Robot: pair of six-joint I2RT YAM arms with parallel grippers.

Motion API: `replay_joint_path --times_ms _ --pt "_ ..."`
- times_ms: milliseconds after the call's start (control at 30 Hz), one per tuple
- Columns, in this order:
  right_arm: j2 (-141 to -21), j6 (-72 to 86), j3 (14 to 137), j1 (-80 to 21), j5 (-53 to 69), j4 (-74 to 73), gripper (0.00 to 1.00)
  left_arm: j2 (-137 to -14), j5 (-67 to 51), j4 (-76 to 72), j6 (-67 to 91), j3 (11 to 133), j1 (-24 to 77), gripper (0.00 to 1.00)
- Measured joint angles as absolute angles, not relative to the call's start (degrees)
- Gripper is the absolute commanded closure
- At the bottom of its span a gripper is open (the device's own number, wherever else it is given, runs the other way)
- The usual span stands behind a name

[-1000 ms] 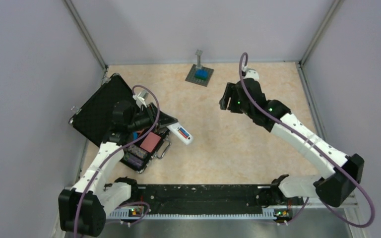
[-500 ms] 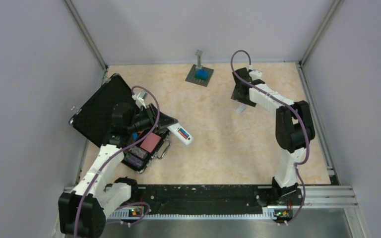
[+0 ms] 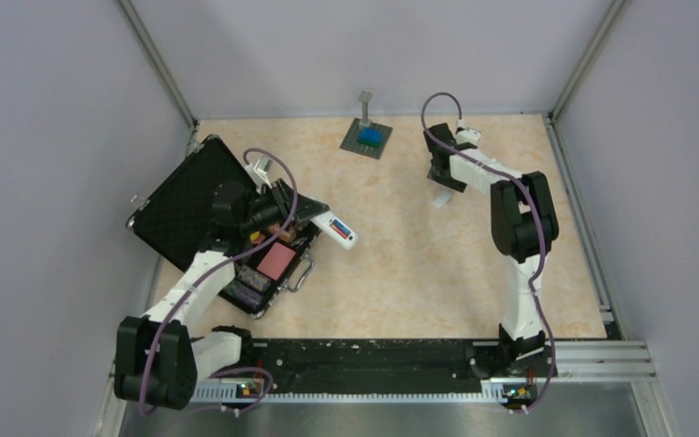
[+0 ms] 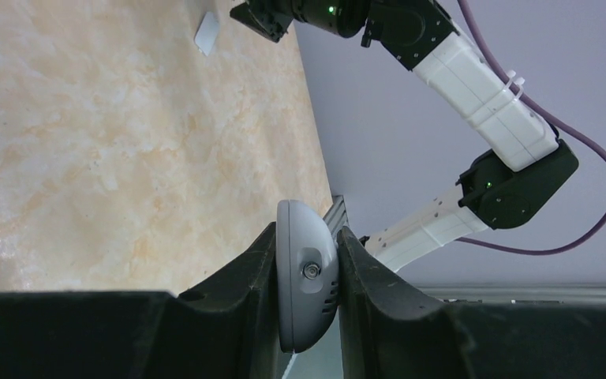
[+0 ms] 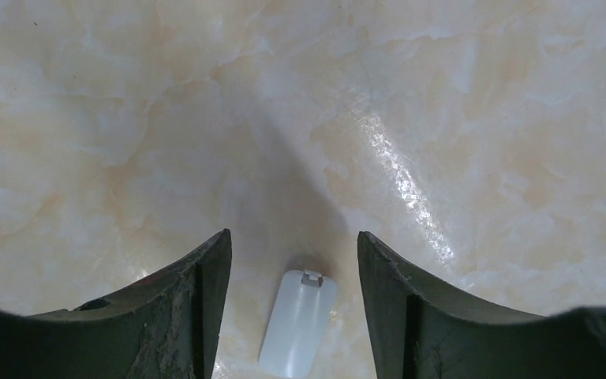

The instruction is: Load the batteries into the remote control

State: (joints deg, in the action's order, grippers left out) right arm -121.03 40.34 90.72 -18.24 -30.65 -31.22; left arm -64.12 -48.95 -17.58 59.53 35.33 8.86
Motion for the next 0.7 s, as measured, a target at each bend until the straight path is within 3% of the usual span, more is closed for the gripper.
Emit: replay_joint_path --times_ms 267,533,700 --pt "-117.6 43.7 82.7 -18.2 -31.7 -29.5 0.49 -66.0 -45.1 -21.8 62.4 35.4 8.9 1.00" --pt "-113.2 47.8 75.3 -18.2 -29.0 -27.0 0.65 -66.1 -42.5 -22.6 64.0 35.6 8.9 1.00" --pt "-105.4 52.6 66.7 -18.2 -25.6 -28.2 0.66 -65.3 -41.0 -21.8 64.0 35.6 8.9 1.00"
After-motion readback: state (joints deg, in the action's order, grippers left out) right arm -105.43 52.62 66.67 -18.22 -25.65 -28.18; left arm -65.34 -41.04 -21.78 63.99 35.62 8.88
